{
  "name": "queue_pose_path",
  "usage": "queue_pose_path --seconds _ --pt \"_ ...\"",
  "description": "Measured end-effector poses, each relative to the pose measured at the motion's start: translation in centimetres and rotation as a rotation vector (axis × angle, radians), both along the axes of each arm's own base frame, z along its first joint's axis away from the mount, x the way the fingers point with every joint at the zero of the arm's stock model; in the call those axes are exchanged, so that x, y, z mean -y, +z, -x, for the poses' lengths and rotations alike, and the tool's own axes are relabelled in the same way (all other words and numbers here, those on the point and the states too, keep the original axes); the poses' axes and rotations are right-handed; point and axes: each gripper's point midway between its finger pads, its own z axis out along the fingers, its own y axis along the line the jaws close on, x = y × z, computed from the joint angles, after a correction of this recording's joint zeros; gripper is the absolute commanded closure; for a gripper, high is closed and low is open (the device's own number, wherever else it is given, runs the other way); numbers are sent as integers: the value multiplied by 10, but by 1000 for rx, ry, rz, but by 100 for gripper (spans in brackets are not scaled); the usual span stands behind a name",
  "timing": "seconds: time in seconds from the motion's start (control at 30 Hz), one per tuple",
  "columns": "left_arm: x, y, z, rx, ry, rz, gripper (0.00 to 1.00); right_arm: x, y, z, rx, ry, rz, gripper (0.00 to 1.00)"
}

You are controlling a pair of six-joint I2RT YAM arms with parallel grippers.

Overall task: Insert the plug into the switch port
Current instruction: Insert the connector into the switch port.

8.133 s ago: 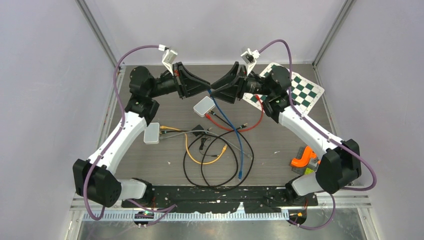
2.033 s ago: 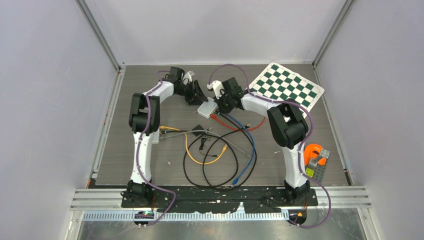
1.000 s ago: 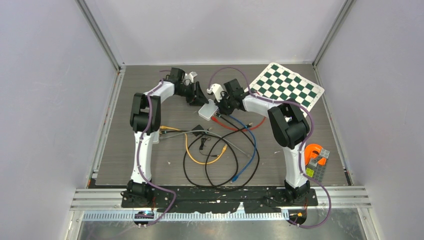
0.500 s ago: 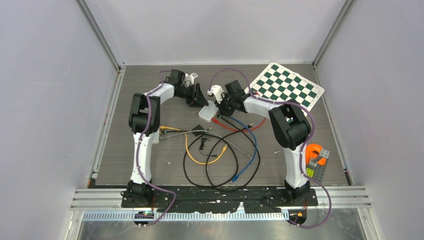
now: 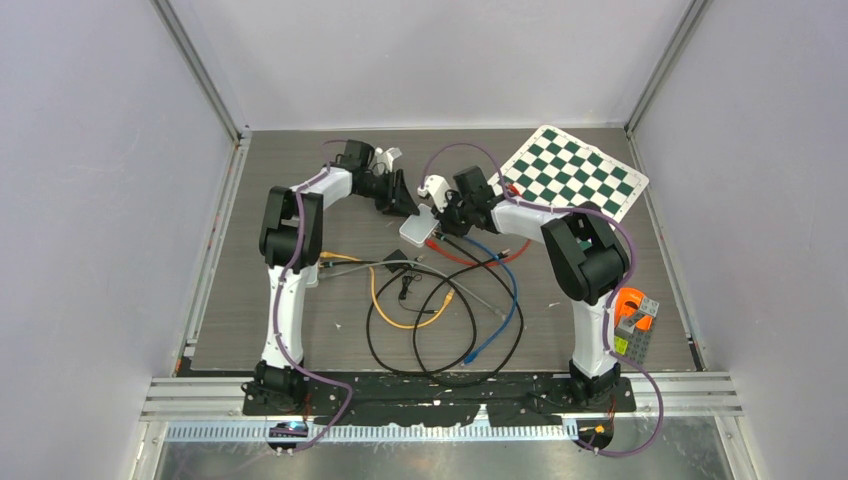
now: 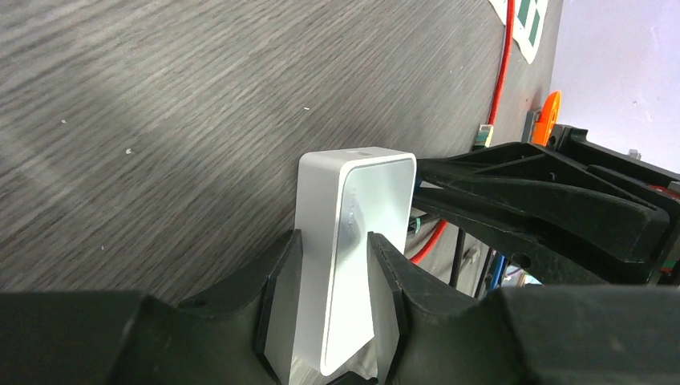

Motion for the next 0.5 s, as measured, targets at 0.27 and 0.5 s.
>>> queue_pose_path --seconds 0.27,0.5 --pt "0 -1 2 33 -24 -6 66 -2 1 0 8 2 3 95" --pt "0 0 2 49 -38 -34 67 -3 1 1 17 26 8 95"
